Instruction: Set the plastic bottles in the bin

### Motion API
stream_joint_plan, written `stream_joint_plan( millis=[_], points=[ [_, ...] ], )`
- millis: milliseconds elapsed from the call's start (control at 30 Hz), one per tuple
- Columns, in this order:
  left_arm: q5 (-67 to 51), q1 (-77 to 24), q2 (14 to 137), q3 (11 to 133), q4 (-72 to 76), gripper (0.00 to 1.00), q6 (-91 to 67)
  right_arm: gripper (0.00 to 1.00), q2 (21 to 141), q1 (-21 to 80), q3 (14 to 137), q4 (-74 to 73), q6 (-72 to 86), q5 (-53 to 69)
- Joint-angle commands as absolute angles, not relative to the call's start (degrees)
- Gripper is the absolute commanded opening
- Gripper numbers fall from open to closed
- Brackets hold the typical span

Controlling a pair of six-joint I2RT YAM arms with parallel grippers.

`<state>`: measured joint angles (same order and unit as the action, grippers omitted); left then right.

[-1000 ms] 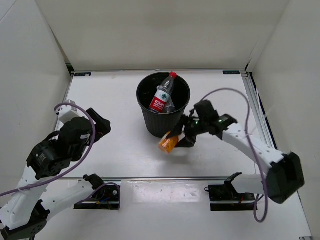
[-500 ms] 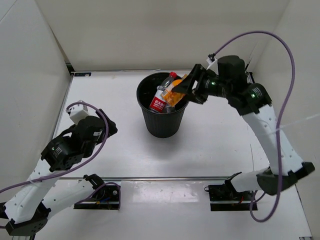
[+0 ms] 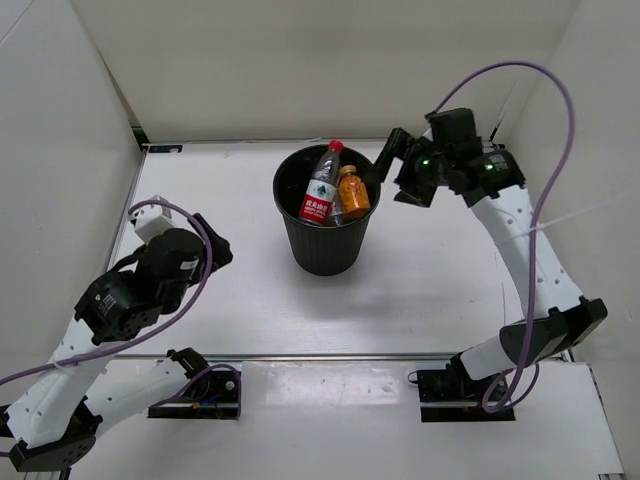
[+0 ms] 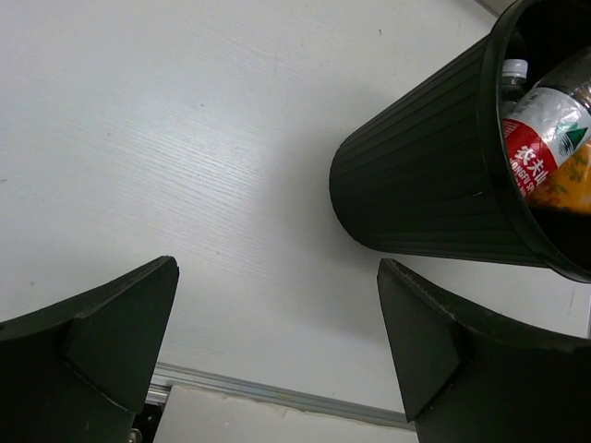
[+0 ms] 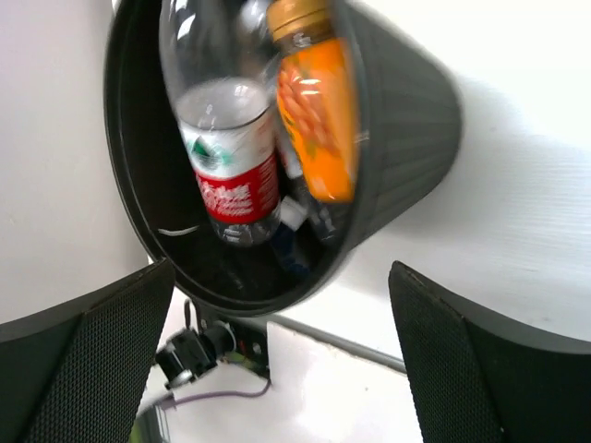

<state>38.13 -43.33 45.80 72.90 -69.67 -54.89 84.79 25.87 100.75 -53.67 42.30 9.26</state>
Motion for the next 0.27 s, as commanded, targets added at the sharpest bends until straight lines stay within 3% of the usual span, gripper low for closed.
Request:
stream_joint_plan(
  millis=[0,233],
  points=[
    [38.06,-43.24,45.09,72.96,-72.59,1.0,-55.36,1.0,80.08,20.67,105.9,-57.37,38.85,12.65],
    [47.53,-43.24,45.62,71.11,-73.75,1.0,-55.21,1.0,66.75,11.26,100.82,-61.35,37.35,10.74]
  ],
)
